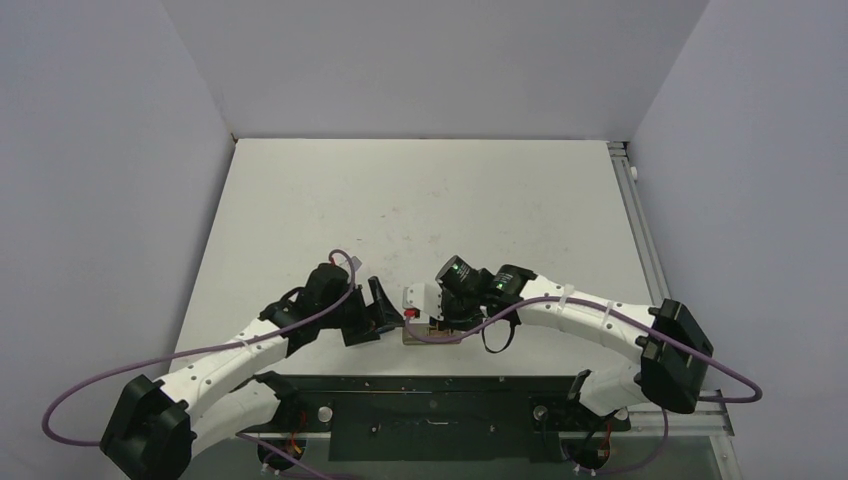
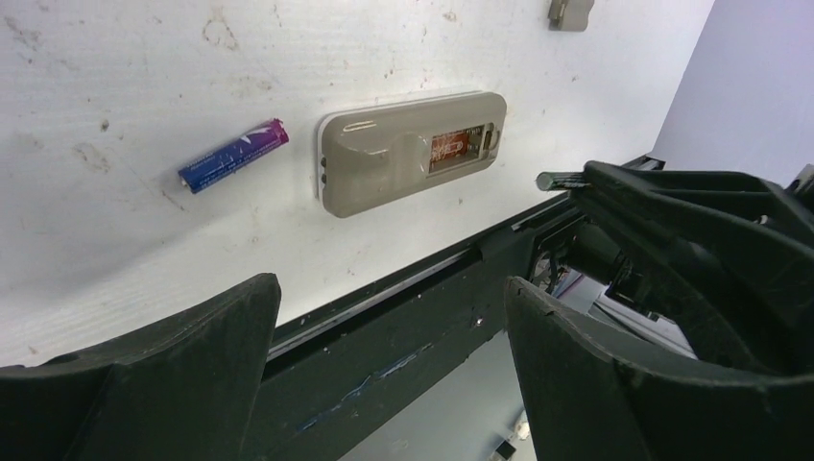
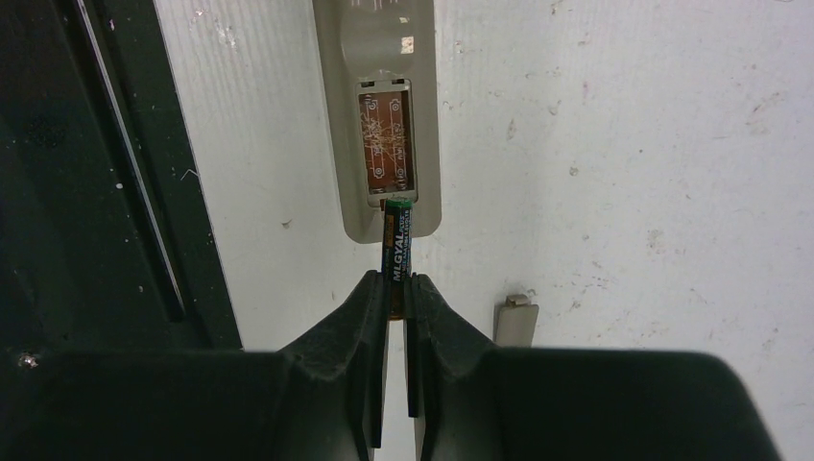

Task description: Load the batteries into the remote control

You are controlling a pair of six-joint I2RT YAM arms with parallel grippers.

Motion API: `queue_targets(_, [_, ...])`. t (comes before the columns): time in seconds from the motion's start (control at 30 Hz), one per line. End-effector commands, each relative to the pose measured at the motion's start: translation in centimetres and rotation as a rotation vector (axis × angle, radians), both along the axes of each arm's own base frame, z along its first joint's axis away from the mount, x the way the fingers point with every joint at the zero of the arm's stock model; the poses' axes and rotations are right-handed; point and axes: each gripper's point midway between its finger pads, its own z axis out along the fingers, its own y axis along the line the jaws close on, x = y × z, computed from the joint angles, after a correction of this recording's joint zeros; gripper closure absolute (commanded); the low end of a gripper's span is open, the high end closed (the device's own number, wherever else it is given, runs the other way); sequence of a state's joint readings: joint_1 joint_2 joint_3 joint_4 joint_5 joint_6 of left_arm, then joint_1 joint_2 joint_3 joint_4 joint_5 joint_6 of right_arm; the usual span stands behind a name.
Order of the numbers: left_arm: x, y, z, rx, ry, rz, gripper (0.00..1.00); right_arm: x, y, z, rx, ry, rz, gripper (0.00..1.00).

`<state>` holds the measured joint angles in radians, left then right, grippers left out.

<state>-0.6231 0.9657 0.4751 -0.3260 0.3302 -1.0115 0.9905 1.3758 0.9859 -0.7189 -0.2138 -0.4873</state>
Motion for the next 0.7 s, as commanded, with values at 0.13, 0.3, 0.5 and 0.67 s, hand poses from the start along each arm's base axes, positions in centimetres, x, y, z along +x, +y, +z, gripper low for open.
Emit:
queue_targets(0.13, [1.6,-1.0,0.1,-0.027,-0.039,0.022,0.17,0.8,2.0,0.2,0.016,-0.020,0.039,0.92])
queue_targets(0.3, [1.7,-0.8,-0.2,-0.023,-0.037,0.025,0.17,0.9,2.6,-0.3,0.015,-0.015,0.046,0.92])
queue_targets(0.5, [1.6,-0.5,-0.4,-0.021,-0.030,0.024,0.17,1.0,3.1,-1.1,-0.011,-0.007,0.065,0.92])
queue_targets(0.67, [1.5,-0.3,-0.7,-0.019,-0.027,0.024,0.17,1.2,3.2,-1.7,-0.035,-0.004,0.072,0.92])
